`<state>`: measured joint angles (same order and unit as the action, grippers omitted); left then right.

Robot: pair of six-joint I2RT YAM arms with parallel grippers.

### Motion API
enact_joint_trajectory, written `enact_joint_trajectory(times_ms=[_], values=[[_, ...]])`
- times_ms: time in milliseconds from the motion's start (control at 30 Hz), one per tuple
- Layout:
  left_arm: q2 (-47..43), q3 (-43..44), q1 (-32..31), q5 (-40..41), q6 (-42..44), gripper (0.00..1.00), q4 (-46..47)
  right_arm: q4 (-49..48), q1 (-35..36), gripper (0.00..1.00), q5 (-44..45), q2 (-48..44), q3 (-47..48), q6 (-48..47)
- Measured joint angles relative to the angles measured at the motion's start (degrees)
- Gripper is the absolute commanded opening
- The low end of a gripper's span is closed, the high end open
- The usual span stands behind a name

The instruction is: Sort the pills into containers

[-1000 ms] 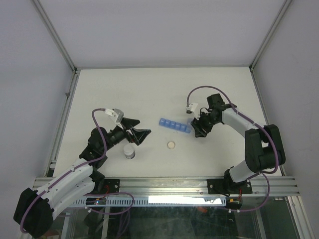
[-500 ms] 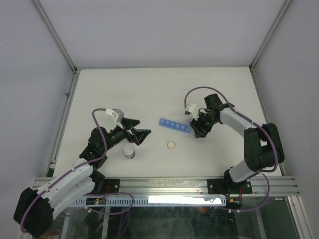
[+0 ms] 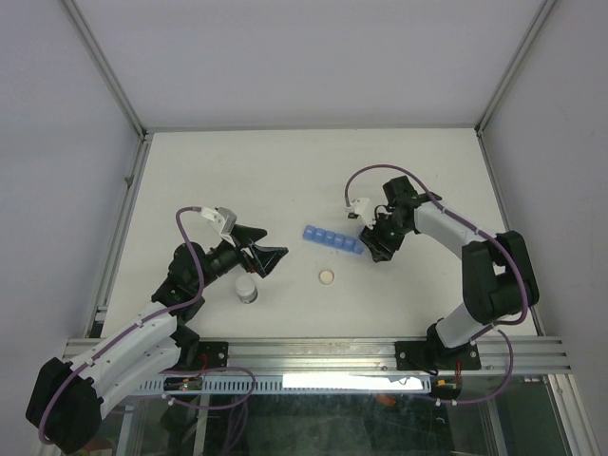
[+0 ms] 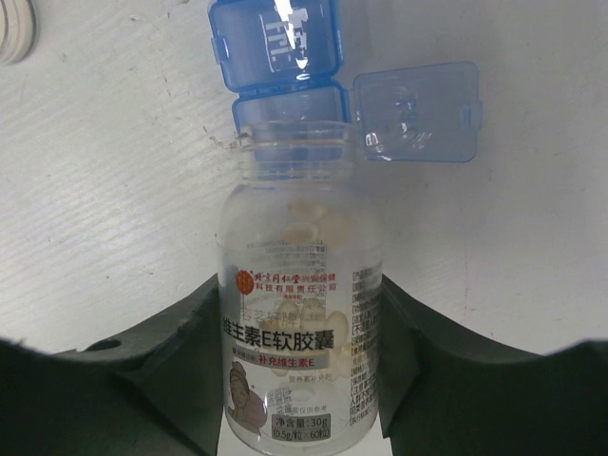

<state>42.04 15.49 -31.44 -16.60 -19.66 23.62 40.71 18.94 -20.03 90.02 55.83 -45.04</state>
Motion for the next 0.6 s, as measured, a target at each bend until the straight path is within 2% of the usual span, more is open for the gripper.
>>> enact_joint_trajectory(times_ms=[600], values=[[0.3,0.0,0.0,0.0,0.0,0.99,0.0,2.9,1.8,0.06,2.8,0.8,2.1,-0.1]])
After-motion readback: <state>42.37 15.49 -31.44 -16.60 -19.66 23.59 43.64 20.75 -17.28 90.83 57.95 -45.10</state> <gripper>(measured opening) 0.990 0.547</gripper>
